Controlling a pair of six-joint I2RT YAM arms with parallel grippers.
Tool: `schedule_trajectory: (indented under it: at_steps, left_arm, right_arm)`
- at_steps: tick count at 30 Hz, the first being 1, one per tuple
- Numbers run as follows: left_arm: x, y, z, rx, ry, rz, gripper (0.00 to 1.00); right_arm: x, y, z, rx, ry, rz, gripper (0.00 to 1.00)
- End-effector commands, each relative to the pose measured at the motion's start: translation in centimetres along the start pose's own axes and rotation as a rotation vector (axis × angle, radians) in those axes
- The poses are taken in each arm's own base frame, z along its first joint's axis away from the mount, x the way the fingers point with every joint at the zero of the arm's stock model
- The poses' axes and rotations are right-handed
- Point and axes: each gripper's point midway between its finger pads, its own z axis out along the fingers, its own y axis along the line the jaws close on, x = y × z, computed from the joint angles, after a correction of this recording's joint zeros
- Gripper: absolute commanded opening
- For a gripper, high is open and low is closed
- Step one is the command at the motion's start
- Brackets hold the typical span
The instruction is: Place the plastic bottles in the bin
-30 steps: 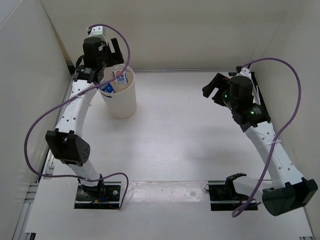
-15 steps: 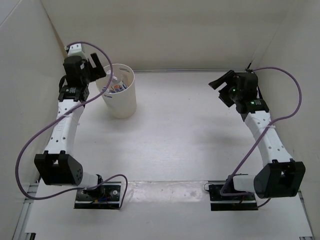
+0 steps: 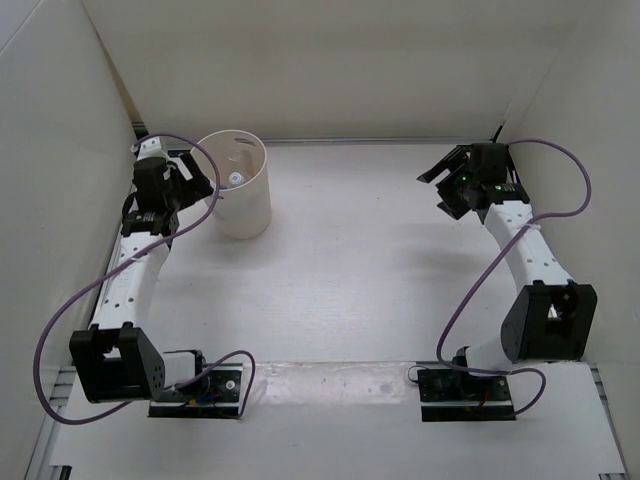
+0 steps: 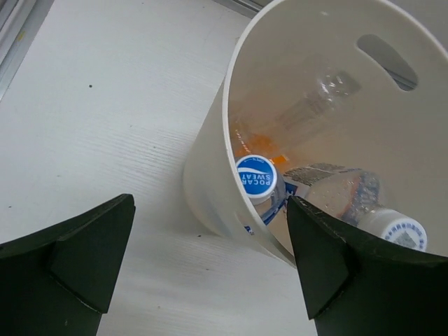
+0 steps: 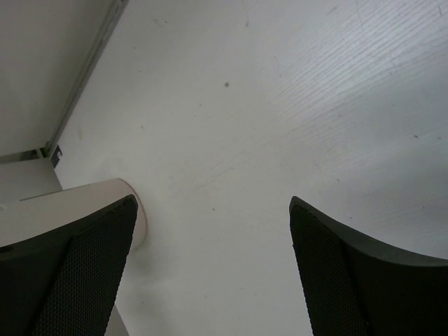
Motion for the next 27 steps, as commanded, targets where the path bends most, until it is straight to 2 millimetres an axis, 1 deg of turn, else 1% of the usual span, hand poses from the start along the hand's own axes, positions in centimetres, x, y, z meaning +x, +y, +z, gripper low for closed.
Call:
schedule_trajectory:
  at_steps: [1,3,4,5,6,7,8,9,10,11,13,14,15,16,17,18,19,22,23,24,26,27]
  left_arm:
    - [-1.1,-0.4,-0.6,0.022,-0.047,-0.019,1.00]
    - [-1.1,-0.5,-0.4,0.023,-0.050,-0.018,1.00]
    - [-1.4,-0.6,-0.3,0.030,-0.066,-0.025,1.00]
    - [-1.4,-0.9,-0.3,0.042,-0.069,-0.033,1.00]
    - [-1.4,-1.1,-0.1,0.051,-0.069,-0.035,1.00]
    - [-1.7,-1.3,0.0,0.063,-0.082,-0.048,1.00]
    - [-1.9,-1.6,0.0,0.079,-0.090,-0.050,1.00]
    - [-2.0,-1.8,0.0,0.088,-0.095,-0.056,1.00]
    - [-2.2,-2.1,0.3,0.100,-0.103,-0.066,1.00]
    - [-2.7,-2.4,0.1,0.110,-0.117,-0.070,1.00]
    - [-3.1,-2.6,0.5,0.115,-0.130,-0.078,1.00]
    - [-3.9,-2.8,0.5,0.122,-0.148,-0.084,1.00]
    - [-4.2,-3.0,0.5,0.126,-0.153,-0.086,1.00]
    - [-5.3,-3.3,0.4,0.137,-0.183,-0.089,1.00]
    - [-5.8,-3.6,0.4,0.142,-0.193,-0.091,1.00]
    - [-6.1,-3.7,0.6,0.144,-0.197,-0.091,1.00]
    - [-7.3,-4.1,0.4,0.157,-0.228,-0.090,1.00]
    - [-10.0,-4.9,-0.3,0.178,-0.297,-0.059,1.00]
    - [-11.7,-5.2,-0.8,0.180,-0.333,-0.013,1.00]
    - [-11.7,-5.2,-0.8,0.176,-0.329,0.008,1.00]
    - [-12.5,-5.2,-1.2,0.172,-0.343,0.034,1.00]
    - [-13.4,-5.5,-1.9,0.173,-0.356,0.057,1.00]
  right_arm:
    - [-0.9,0.1,-0.9,0.036,0.007,-0.055,0.90]
    - [-1.2,0.1,-1.3,0.065,0.007,-0.063,0.90]
    - [-1.2,-0.6,-1.2,0.095,0.017,-0.066,0.90]
    - [-1.2,-0.7,-1.1,0.105,0.022,-0.063,0.90]
    - [-1.9,0.1,-1.3,0.098,0.016,-0.068,0.90]
    - [-1.3,-0.8,-1.6,0.143,0.052,-0.064,0.90]
    - [-1.4,-0.7,-1.1,0.156,0.070,-0.066,0.90]
    - [-1.8,-0.1,-1.4,0.148,0.072,-0.088,0.90]
    - [-0.8,-1.2,-1.8,0.203,0.127,-0.087,0.90]
    - [-0.9,-1.3,-1.5,0.215,0.141,-0.097,0.90]
    - [-0.5,-1.9,-2.1,0.249,0.171,-0.102,0.90]
    - [-0.8,-1.9,-2.6,0.246,0.162,-0.099,0.90]
    - [-0.8,-2.1,-2.6,0.248,0.161,-0.099,0.90]
    - [-0.8,-2.3,-3.1,0.246,0.157,-0.099,0.90]
    - [-0.8,-2.4,-3.1,0.244,0.155,-0.112,0.90]
    - [-1.1,-2.4,-3.6,0.241,0.140,-0.111,0.90]
    - [-0.9,-2.9,-3.6,0.250,0.146,-0.111,0.90]
    - [-0.6,-3.1,-4.1,0.242,0.151,-0.118,0.90]
    - [-0.2,-3.5,-4.0,0.245,0.163,-0.113,0.90]
    - [-0.1,-3.5,-4.3,0.241,0.162,-0.113,0.90]
    - [0.3,-3.5,-4.4,0.229,0.170,-0.115,0.90]
    - [0.4,-3.6,-4.4,0.230,0.171,-0.114,0.90]
